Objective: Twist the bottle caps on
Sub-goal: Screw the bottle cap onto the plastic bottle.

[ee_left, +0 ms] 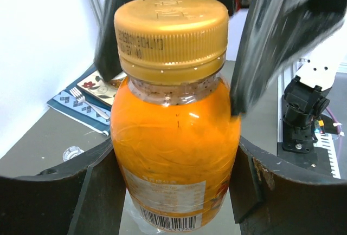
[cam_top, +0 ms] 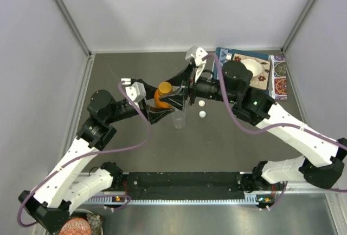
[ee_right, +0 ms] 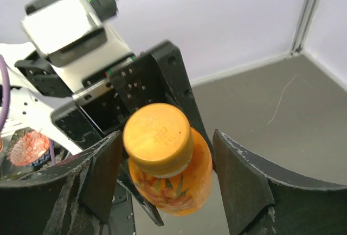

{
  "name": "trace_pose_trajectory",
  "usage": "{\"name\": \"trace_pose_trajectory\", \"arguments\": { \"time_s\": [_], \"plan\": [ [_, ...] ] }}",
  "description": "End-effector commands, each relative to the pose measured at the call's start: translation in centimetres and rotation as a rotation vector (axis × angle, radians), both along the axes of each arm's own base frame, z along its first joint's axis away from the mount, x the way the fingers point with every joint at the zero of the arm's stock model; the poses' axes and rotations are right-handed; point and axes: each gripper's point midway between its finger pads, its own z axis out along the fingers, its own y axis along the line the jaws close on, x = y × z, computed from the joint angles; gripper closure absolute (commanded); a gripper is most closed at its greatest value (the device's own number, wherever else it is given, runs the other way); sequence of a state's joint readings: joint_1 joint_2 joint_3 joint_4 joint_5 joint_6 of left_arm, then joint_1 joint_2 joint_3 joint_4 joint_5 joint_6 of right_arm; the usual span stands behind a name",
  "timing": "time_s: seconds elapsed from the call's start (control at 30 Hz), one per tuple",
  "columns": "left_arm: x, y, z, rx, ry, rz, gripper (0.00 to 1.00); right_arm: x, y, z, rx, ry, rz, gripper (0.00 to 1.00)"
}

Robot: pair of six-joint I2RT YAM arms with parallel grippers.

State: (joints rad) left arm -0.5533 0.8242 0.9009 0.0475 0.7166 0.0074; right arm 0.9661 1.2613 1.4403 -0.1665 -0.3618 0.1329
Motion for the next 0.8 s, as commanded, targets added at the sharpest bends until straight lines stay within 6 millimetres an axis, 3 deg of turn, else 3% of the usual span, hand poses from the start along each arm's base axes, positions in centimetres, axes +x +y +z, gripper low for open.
{"name": "trace_pose_trajectory", "arguments": {
  "time_s": [0.0, 0.2, 0.53, 0.63, 0.77],
  "plan": [
    [0.0, 0.4, 0.5, -0.021, -0.037, 0.017, 1.00, -2.0, -2.7, 7.6, 0.169, -0.093, 0.017, 0.31],
    [0.0, 0.5, 0.8, -0.030, -0.043, 0.018, 1.00, -2.0, -2.7, 7.4, 0.163, -0.078, 0.026, 0.30],
    [0.2, 0.5, 1.2, -0.035, -0.049, 0.027, 1.00, -1.8, -1.2, 4.5, 0.086, -0.025, 0.070, 0.29],
    [0.3, 0.5, 1.4, -0.037, -0.050, 0.028, 1.00, -1.7, -1.0, 3.9, 0.075, -0.018, 0.074, 0.32],
    [0.4, 0.6, 1.8, -0.041, -0.058, 0.033, 1.00, -1.6, -0.8, 3.6, 0.067, -0.014, 0.073, 0.44]
  ]
}}
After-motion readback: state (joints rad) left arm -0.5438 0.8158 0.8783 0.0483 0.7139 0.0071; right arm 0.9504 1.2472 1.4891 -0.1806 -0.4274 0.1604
